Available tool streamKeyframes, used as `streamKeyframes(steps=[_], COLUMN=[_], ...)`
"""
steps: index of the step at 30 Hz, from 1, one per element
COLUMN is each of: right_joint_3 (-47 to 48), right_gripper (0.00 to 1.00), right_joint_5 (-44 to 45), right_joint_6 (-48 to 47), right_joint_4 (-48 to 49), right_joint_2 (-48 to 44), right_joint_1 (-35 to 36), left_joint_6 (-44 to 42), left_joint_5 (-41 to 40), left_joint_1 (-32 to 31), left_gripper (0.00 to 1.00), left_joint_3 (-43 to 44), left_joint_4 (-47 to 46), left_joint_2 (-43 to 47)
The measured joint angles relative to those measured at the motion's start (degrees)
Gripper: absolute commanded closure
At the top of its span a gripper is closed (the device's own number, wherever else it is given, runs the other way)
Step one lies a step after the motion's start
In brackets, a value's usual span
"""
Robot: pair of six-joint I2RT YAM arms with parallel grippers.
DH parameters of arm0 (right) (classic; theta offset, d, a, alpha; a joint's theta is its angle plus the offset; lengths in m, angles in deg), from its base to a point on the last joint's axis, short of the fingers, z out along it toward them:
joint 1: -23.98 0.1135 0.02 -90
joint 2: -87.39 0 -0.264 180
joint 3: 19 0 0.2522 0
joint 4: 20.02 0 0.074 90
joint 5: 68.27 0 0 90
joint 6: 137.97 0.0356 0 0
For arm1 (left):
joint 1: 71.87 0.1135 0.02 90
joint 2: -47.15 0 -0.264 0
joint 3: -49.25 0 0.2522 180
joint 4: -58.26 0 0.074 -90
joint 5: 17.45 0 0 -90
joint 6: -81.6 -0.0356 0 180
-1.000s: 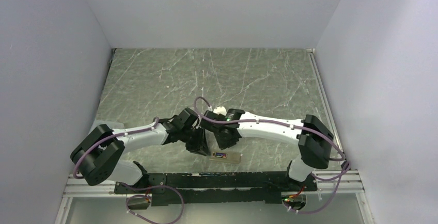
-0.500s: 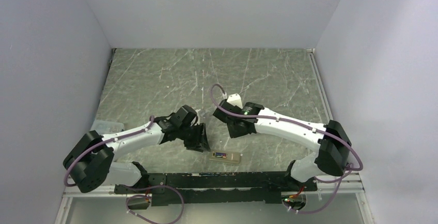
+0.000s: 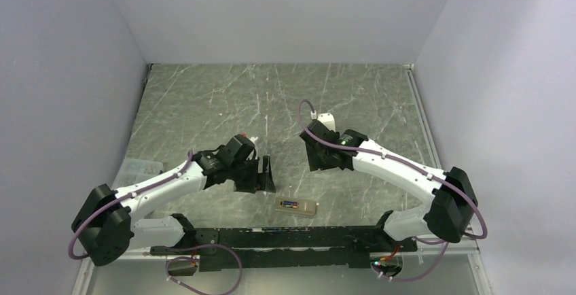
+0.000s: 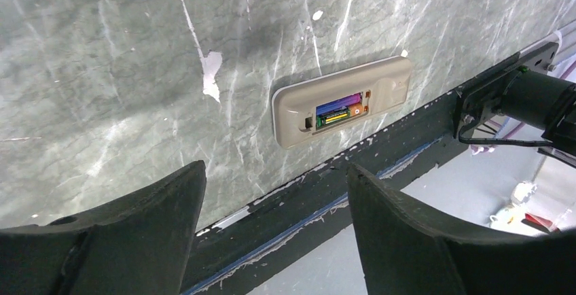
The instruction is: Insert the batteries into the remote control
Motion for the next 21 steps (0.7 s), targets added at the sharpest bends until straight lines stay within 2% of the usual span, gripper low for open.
streamKeyframes(steps=[5, 14, 21], right_joint_3=[-0.59, -0.70, 0.79], right_gripper=[0.30, 0.27, 0.28], right_joint_5=[-0.37, -4.83, -8.11], right_joint_6=[-2.67, -7.30, -10.67], right_joint_4=[2.64, 8.20, 12.09], right_joint_2=[-0.15, 1.03, 7.02], right_joint_1=[-3.54, -12.17, -16.85], left_joint_6=[-1.01, -2.99, -3.80], left_joint_5=[-3.06, -9.29, -11.45], left_joint_1=[0.00, 0.44, 0.55], left_gripper=[0.01, 0.01, 0.01], left_joint_3=[1.44, 4.96, 5.44], left_joint_4=[3.58, 10.80, 14.16], left_joint_2=[2.51, 7.30, 9.49])
